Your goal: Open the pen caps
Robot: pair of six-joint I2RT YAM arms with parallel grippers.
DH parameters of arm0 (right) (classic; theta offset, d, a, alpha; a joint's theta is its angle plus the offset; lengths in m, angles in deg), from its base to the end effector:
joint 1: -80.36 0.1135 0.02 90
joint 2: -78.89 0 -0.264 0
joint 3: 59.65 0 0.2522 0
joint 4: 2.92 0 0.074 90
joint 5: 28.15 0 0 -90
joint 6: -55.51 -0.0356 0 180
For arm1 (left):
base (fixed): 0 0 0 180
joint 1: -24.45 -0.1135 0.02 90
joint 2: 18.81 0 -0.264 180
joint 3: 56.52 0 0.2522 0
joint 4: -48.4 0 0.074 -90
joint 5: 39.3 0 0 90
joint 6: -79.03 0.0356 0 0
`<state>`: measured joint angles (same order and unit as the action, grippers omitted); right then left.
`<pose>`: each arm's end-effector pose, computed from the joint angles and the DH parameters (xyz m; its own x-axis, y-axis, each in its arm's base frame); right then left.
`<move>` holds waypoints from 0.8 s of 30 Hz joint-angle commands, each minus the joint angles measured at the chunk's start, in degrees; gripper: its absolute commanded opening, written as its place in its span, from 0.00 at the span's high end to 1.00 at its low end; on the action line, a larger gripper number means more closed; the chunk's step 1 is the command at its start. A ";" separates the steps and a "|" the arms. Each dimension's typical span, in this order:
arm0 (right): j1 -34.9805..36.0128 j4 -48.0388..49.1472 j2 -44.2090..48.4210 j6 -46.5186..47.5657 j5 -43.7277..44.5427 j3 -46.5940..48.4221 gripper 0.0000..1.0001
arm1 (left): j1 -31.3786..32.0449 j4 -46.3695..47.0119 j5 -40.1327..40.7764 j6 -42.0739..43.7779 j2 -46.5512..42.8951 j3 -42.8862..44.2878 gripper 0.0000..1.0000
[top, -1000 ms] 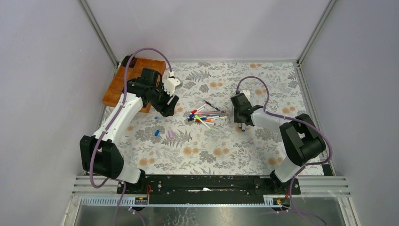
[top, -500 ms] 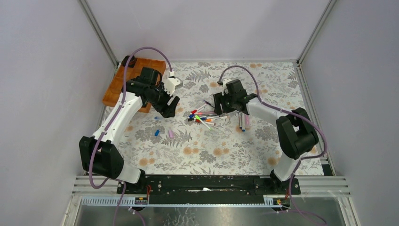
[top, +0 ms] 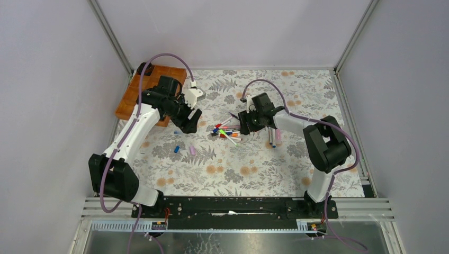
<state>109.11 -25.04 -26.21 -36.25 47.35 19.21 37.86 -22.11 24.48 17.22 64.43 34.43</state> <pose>0.3351 0.1940 0.1758 -0.6737 -0.3357 -0.6584 -0.5911 0.7795 0.2074 0.2758 -0.0819 0.3153 -0.5715 0.5719 -0.5885 0.7652 0.6304 -0.1304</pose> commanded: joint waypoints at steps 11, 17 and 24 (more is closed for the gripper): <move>-0.13 2.06 0.58 -0.41 0.09 -2.09 0.38 | -0.32 -1.25 -1.41 0.86 -1.29 1.55 0.21; 0.41 2.29 1.44 -1.16 -0.17 -4.60 0.42 | -0.32 -1.25 -1.49 1.06 -1.54 1.53 0.21; 6.08 2.69 4.18 -2.93 6.01 -11.21 0.55 | -0.32 -2.86 -1.73 2.26 -1.64 2.64 0.21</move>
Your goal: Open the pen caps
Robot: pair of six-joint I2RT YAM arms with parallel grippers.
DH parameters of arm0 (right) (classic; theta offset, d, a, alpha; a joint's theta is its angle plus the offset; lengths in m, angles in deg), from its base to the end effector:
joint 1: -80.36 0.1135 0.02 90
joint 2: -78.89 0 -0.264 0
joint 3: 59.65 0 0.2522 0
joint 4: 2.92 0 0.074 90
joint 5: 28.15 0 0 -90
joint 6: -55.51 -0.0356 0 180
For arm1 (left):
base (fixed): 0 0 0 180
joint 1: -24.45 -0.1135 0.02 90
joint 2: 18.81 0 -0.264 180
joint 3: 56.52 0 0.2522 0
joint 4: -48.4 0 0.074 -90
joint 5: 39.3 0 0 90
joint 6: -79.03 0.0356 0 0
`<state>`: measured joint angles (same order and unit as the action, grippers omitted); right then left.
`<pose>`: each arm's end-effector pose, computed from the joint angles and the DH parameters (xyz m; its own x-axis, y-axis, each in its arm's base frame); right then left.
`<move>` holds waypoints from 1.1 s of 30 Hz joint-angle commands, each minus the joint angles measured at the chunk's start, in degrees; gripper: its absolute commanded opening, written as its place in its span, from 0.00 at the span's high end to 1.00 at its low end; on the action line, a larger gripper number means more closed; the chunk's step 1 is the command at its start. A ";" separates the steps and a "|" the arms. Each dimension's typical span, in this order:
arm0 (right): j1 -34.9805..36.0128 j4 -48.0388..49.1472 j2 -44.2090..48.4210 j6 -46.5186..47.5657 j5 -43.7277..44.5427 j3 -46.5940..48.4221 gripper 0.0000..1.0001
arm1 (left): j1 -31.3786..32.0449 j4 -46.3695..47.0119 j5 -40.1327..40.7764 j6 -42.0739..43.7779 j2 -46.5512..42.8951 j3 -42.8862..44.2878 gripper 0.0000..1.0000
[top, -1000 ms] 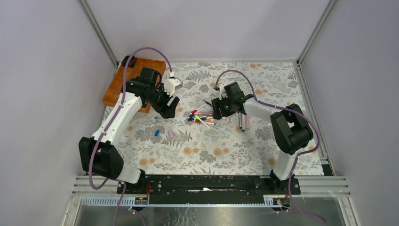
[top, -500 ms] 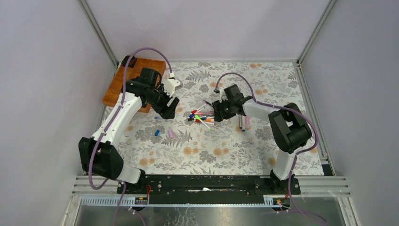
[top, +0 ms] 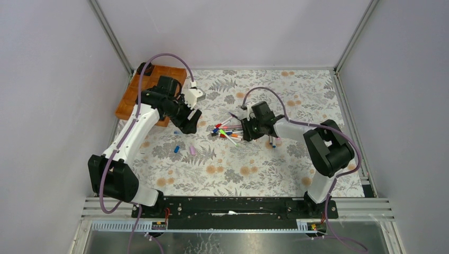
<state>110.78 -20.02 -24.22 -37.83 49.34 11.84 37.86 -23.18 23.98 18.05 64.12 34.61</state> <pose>0.3120 0.1922 0.1567 -0.6829 -0.3350 -0.6491 -0.5787 0.7904 0.2009 0.2731 -0.0816 0.3169 -0.5649 0.5801 -0.5868 0.7744 0.6183 -0.1341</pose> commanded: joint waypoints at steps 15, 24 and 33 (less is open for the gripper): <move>11.93 -3.26 4.89 -4.85 10.75 -8.03 0.76 | -0.31 -4.59 -3.33 2.62 -1.38 3.05 0.22; 12.04 -4.08 13.88 -8.43 10.35 -11.23 1.00 | -0.16 -5.61 -6.00 3.11 -0.93 2.43 0.24; 12.04 -8.53 24.66 -11.10 -1.84 -9.04 1.00 | 8.22 -1.66 -12.50 14.76 -5.40 -7.20 0.19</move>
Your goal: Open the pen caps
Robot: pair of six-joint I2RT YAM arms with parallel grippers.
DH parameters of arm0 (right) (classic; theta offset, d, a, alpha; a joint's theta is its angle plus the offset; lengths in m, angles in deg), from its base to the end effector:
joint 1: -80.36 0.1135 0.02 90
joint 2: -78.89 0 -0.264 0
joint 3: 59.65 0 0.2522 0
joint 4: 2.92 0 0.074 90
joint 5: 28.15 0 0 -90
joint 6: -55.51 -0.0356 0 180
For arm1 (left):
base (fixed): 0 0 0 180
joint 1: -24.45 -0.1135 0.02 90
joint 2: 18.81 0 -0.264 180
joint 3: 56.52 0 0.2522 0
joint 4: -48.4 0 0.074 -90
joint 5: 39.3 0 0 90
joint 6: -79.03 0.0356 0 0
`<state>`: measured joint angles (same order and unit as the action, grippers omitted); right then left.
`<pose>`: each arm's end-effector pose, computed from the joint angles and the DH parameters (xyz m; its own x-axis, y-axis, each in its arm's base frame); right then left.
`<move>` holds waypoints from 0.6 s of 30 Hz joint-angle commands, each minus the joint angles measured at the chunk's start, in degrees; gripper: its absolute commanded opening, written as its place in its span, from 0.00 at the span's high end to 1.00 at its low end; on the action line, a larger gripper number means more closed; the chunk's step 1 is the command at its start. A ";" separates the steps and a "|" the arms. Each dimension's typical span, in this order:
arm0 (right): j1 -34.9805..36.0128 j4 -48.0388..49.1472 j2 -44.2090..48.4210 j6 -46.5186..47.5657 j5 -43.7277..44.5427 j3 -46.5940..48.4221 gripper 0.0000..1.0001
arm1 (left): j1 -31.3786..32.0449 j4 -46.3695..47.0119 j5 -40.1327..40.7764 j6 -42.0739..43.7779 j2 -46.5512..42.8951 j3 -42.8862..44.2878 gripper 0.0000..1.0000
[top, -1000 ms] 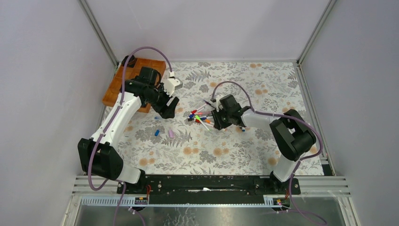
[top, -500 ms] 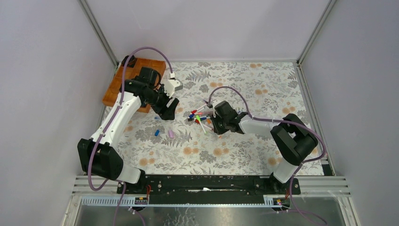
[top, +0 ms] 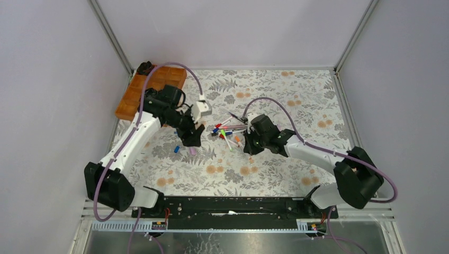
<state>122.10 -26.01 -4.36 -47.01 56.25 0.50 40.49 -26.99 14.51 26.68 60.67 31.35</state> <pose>0.2191 0.2001 0.1978 -0.6802 -0.3178 -0.6605 -0.5793 0.7852 0.2188 0.2455 -0.0924 0.3153 -0.4288 0.6362 -0.6414 0.8925 0.4083 -0.1917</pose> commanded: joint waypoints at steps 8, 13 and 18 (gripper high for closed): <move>0.72 -1.87 5.04 -4.13 -37.75 6.07 1.00 | 10.61 5.15 -4.14 12.40 2.55 -4.94 0.19; 0.72 -1.46 1.25 -5.34 -48.99 8.57 1.00 | 10.99 5.37 -10.52 19.89 0.66 -6.41 0.19; 0.76 1.20 -1.11 -7.52 -51.81 10.76 1.00 | 12.36 3.06 -14.87 25.23 -0.51 -8.16 0.19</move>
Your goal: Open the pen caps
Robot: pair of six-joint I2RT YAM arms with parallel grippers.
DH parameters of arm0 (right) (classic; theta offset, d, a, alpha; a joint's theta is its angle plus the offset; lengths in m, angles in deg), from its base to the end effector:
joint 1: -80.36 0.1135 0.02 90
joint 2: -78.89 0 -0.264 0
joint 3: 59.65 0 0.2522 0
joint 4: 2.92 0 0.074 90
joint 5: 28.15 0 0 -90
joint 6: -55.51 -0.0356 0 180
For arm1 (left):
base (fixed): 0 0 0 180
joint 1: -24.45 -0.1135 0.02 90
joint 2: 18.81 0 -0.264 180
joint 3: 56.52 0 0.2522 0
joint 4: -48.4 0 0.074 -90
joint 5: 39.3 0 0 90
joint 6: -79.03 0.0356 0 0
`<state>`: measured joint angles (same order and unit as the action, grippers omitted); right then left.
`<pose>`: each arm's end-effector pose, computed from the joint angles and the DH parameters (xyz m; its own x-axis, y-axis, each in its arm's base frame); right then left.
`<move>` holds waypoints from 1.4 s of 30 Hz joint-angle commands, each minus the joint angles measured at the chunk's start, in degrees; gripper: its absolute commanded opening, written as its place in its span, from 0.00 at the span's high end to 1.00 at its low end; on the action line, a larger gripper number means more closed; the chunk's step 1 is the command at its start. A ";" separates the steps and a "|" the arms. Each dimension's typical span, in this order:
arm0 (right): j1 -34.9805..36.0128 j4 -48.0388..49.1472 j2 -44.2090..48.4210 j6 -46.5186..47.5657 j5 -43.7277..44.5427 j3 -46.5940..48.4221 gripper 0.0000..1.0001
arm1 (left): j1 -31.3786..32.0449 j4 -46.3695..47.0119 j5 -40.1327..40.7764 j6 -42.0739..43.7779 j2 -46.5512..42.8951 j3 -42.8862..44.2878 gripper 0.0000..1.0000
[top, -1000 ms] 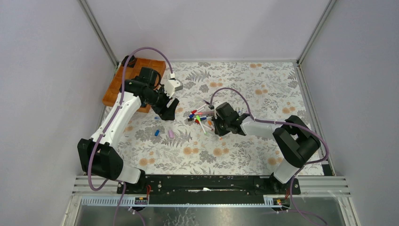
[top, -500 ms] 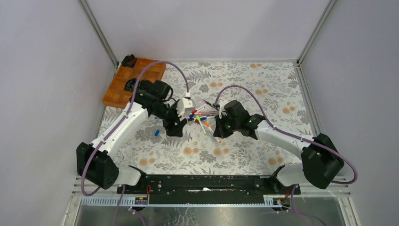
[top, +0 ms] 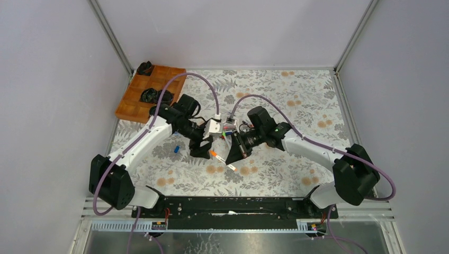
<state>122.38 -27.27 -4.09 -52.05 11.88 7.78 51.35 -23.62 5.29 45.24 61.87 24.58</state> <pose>0.2084 0.2244 0.2458 -0.7159 -0.3838 -0.5832 -0.6828 0.2102 0.6997 0.2210 -0.1406 0.2819 -0.0400 0.6745 -0.7371 0.9914 -0.0652 -0.1135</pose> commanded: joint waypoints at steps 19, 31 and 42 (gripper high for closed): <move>0.43 5.15 -6.80 -5.91 -6.29 6.27 0.66 | 6.52 0.08 0.02 5.20 -3.81 -3.60 1.00; 1.46 22.68 -12.40 -17.71 -13.74 4.60 0.70 | 7.47 1.25 1.42 3.97 -4.07 -3.55 1.00; 1.05 5.24 -8.30 -5.14 -9.79 3.09 1.00 | 5.29 -1.24 14.40 11.22 -4.89 -4.46 1.00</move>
<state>123.19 -11.23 -16.07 -61.74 1.01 12.24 59.02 -24.32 9.79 51.47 58.24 20.90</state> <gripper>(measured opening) 0.077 0.213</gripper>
